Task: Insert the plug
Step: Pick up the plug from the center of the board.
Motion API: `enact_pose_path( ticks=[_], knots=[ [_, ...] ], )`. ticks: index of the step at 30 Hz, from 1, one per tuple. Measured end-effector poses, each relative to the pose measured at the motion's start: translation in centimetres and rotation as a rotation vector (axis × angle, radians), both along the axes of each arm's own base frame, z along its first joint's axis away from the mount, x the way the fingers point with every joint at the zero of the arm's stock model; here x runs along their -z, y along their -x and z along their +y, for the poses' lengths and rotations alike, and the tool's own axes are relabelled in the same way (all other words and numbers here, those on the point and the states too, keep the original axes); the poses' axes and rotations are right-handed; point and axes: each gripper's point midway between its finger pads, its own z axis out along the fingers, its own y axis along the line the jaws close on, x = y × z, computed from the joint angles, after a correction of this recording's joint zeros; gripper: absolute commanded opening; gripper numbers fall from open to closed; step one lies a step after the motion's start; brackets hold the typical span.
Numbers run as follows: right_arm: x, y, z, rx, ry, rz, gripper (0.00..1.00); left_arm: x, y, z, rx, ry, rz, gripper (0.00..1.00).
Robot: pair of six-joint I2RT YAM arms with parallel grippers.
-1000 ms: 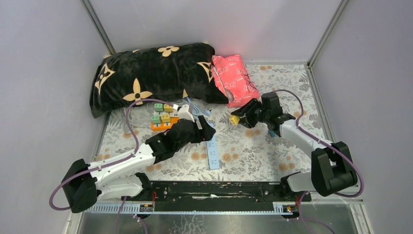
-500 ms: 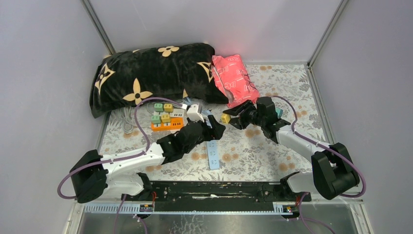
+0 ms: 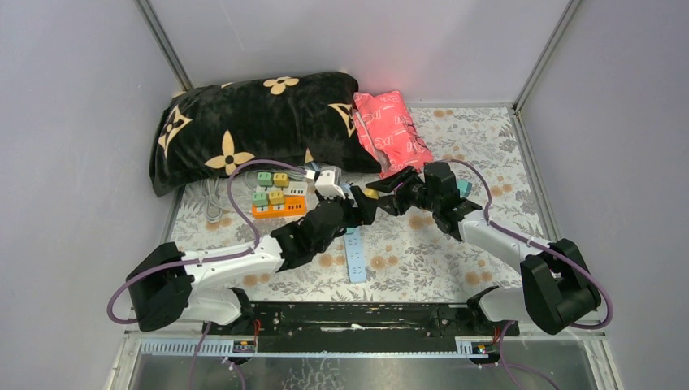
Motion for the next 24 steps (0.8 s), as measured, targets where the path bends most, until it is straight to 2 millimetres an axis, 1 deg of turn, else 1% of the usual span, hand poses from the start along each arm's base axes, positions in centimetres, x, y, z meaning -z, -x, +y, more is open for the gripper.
enact_pose_path(
  ticks=[3, 5, 9, 12, 15, 17, 18, 22, 24],
  knots=[
    [-0.1, 0.1, 0.1, -0.003, -0.005, -0.001, 0.26, -0.1, -0.3, -0.2, -0.005, 0.002, -0.012, 0.73],
    [-0.2, 0.2, 0.2, -0.006, -0.007, -0.001, 0.26, 0.1, -0.5, -0.4, -0.006, -0.001, -0.017, 0.66],
    [-0.5, 0.3, 0.5, -0.012, -0.015, -0.009, 0.26, -0.1, -0.8, -0.7, -0.007, 0.010, -0.034, 0.49],
    [-0.7, 0.4, 0.7, -0.019, -0.022, -0.016, 0.26, -0.4, -1.0, -1.0, -0.009, 0.022, -0.047, 0.34],
    [-0.7, 0.4, 0.8, -0.017, -0.024, -0.012, 0.29, -0.4, -1.2, -0.8, -0.014, 0.002, -0.068, 0.20],
    [-0.7, 0.5, 0.8, -0.016, -0.025, -0.009, 0.34, -0.4, -1.3, -0.7, -0.016, -0.004, -0.074, 0.12],
    [-0.7, 0.5, 0.8, -0.016, -0.026, -0.010, 0.38, -0.3, -1.3, -0.7, -0.016, -0.006, -0.076, 0.09],
    [-0.7, 0.5, 0.8, -0.019, -0.023, -0.017, 0.60, -0.3, -1.3, -0.6, -0.015, -0.009, -0.078, 0.00],
    [-0.5, 0.6, 0.8, -0.030, -0.011, -0.027, 0.71, -0.3, -1.2, -0.5, -0.015, -0.010, -0.076, 0.00]
  ],
)
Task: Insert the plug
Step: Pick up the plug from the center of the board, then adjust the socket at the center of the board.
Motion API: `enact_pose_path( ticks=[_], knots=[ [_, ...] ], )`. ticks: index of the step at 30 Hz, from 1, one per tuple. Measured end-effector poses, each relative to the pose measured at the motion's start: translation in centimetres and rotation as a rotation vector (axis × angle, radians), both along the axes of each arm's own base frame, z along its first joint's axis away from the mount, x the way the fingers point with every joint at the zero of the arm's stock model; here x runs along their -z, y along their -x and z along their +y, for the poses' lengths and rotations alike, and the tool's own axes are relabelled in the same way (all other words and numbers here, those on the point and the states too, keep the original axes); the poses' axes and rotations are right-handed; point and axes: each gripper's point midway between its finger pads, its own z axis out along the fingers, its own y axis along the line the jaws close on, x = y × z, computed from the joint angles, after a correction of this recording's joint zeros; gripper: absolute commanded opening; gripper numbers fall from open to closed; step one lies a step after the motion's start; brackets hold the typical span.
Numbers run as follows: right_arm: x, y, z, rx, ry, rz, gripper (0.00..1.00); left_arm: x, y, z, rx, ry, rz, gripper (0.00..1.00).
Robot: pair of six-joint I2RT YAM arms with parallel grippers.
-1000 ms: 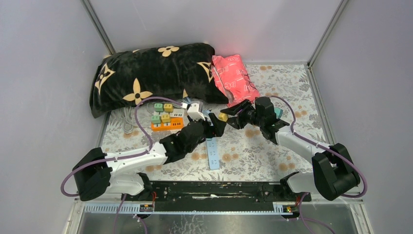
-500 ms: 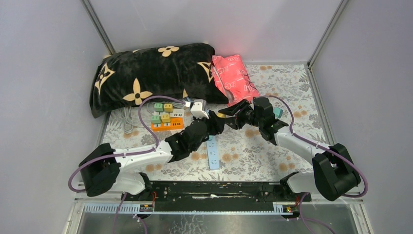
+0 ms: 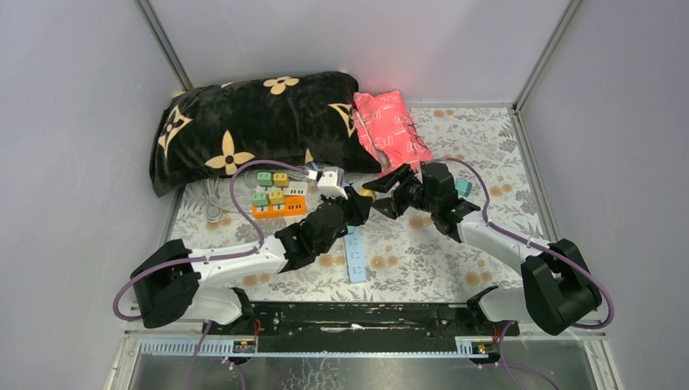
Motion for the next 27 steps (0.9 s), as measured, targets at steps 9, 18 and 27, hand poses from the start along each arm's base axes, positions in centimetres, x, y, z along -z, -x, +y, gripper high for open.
enact_pose_path(
  ticks=[9, 18, 27],
  knots=[
    [-0.1, 0.4, 0.2, -0.109, 0.124, -0.145, 0.84, -0.6, 0.8, 1.6, -0.017, -0.002, 0.028, 0.00],
    [1.4, 1.8, -0.6, -0.314, 0.339, -0.326, 0.74, 2.0, 1.5, 5.5, -0.057, -0.086, 0.178, 0.00],
    [6.8, 5.1, -1.6, -0.547, 0.429, -0.358, 0.60, 2.8, 2.6, 8.2, -0.060, -0.122, 0.312, 0.00]
  ],
)
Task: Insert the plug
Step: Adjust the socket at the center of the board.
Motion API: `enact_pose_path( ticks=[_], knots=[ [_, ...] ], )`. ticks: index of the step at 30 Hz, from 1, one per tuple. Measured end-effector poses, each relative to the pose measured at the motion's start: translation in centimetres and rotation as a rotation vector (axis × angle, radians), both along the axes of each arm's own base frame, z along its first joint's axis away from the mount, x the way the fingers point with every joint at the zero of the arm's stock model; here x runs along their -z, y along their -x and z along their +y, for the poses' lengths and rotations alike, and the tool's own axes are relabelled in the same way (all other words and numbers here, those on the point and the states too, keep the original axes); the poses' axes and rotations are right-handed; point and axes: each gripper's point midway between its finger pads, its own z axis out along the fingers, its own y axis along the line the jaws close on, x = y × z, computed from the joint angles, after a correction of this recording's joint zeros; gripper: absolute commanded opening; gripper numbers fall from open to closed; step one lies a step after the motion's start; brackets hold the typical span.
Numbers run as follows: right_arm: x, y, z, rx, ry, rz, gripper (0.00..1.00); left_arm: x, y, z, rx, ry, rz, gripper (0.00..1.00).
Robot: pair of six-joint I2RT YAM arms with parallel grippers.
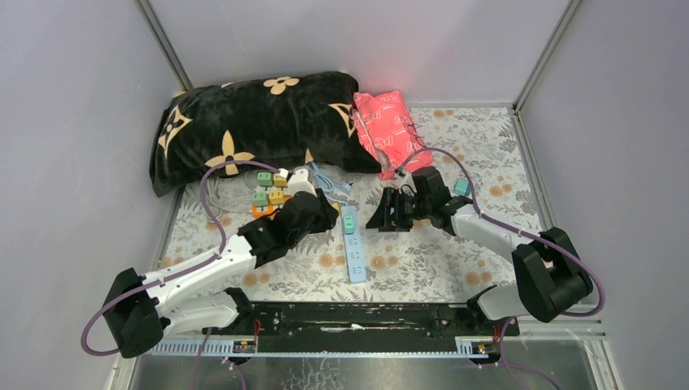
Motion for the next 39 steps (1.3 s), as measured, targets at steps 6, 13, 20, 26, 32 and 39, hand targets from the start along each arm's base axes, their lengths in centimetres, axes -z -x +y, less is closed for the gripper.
enact_pose_path(
  ticks=[6, 13, 20, 26, 32, 39],
  knots=[
    [3.6, 2.6, -0.5, -0.092, 0.041, 0.079, 0.48, 0.9, 1.1, 0.9, 0.019, -0.020, 0.093, 0.00],
    [6.6, 4.8, 0.3, -0.150, 0.025, 0.175, 0.42, 1.6, 2.0, 1.5, 0.031, -0.041, 0.171, 0.01],
    [7.8, 4.9, 2.4, -0.168, -0.013, 0.200, 0.32, 2.3, 2.5, 1.6, 0.038, -0.056, 0.219, 0.00],
    [8.4, 5.1, 3.9, -0.183, -0.052, 0.254, 0.23, 3.2, 2.9, 1.9, 0.038, -0.078, 0.259, 0.00],
    [8.2, 4.8, 5.8, -0.182, -0.070, 0.267, 0.25, 3.8, 3.0, 2.2, 0.034, -0.096, 0.282, 0.00],
    [8.4, 4.2, 6.9, -0.122, -0.107, 0.332, 0.32, 4.5, 3.0, 2.3, 0.034, -0.133, 0.321, 0.00]
  ],
)
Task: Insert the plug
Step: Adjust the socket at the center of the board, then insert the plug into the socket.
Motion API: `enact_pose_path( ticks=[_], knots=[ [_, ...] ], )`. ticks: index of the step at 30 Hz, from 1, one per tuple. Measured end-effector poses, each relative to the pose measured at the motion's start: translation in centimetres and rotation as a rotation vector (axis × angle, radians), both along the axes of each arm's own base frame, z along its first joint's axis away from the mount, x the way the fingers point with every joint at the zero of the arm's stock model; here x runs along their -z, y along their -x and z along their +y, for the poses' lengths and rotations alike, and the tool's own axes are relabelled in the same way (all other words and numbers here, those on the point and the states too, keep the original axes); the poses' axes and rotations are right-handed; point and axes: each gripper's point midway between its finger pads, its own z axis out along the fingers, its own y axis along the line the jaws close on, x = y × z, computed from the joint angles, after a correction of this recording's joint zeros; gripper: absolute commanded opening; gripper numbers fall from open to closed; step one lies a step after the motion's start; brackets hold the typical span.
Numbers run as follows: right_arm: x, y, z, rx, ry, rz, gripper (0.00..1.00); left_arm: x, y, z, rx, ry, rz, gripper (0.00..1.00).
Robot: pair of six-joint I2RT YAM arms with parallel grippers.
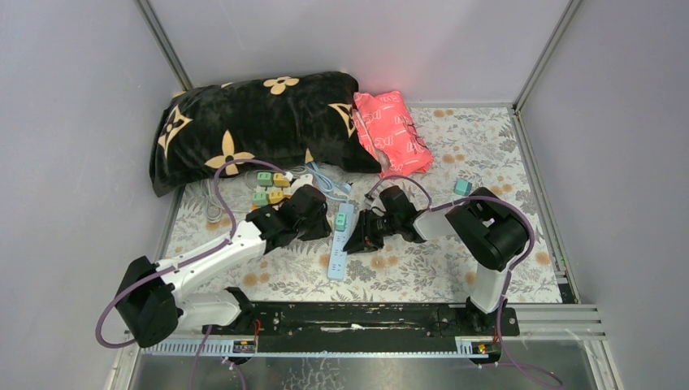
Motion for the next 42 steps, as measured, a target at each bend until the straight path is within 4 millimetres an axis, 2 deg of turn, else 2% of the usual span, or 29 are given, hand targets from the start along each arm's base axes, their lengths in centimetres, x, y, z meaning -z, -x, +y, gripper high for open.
enact_pose_path(
  ticks=[7, 20, 30, 42],
  knots=[
    [0.2, -1.7, 0.4, 0.099, 0.005, -0.037, 0.33, 0.4, -0.2, -0.3, 0.031, -0.053, 0.038, 0.00],
    [0.3, -2.2, 0.3, 0.149, -0.002, -0.054, 0.33, 1.0, -0.5, -1.6, 0.108, -0.121, 0.117, 0.00],
    [0.2, -3.5, -0.1, 0.182, 0.025, -0.145, 0.33, 1.2, -0.9, -2.3, 0.183, -0.193, 0.175, 0.00],
    [0.2, -3.7, -0.1, 0.182, 0.026, -0.161, 0.33, 1.4, 0.1, -1.9, 0.250, -0.250, 0.238, 0.00]
  ],
)
